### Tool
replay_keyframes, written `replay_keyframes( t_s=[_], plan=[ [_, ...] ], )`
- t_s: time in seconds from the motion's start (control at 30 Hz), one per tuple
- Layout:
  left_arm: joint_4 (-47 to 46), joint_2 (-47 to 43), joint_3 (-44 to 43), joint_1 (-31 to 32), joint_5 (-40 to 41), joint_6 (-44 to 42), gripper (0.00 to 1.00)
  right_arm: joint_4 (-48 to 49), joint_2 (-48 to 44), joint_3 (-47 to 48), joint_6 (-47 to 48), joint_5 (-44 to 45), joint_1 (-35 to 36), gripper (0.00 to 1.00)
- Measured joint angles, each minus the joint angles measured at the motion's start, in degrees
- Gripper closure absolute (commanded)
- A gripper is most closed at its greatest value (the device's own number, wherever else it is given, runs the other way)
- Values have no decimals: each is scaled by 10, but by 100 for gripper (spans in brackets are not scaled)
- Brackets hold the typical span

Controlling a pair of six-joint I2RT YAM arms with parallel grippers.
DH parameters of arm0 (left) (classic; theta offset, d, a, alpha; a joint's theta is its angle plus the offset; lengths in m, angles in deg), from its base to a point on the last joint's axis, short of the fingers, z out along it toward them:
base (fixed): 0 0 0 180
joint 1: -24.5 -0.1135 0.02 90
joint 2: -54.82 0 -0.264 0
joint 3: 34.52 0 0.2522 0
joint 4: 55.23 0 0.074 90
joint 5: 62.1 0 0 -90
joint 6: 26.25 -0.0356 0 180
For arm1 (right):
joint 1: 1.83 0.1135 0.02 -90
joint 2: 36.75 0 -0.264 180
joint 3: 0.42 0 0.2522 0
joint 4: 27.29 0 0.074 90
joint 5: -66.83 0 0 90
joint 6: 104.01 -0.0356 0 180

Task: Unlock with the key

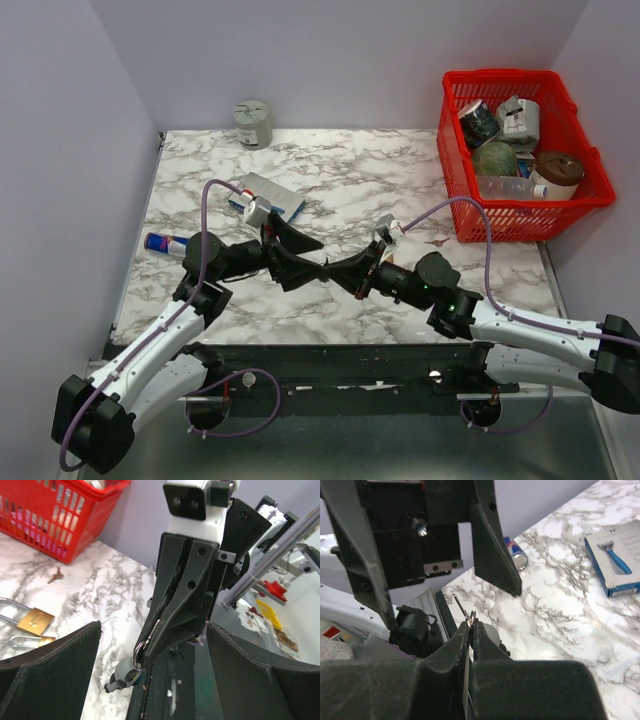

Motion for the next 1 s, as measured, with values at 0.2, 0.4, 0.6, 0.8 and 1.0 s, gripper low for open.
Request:
replay_keyframes(
  t_s=[0.2,0.4,0.6,0.8,1.0],
  plan=[
    [83,-33,-12,0,71,-52,12,-53,-13,-9,-19,-5,-39,99],
    [208,-28,-43,73,222,-101,16,-129,-67,-29,-32,-33,-169,99],
    [261,36,-35,164,371,-44,17,-208,-159,-46,-33,-49,-304,99],
    [282,195,-41,209,462,21,27,-279,-255,-48,-34,-39,-335,99],
    [303,342,-117,235,490,47,32,-333,-331,-66,-39,-38,-336,99]
  ],
)
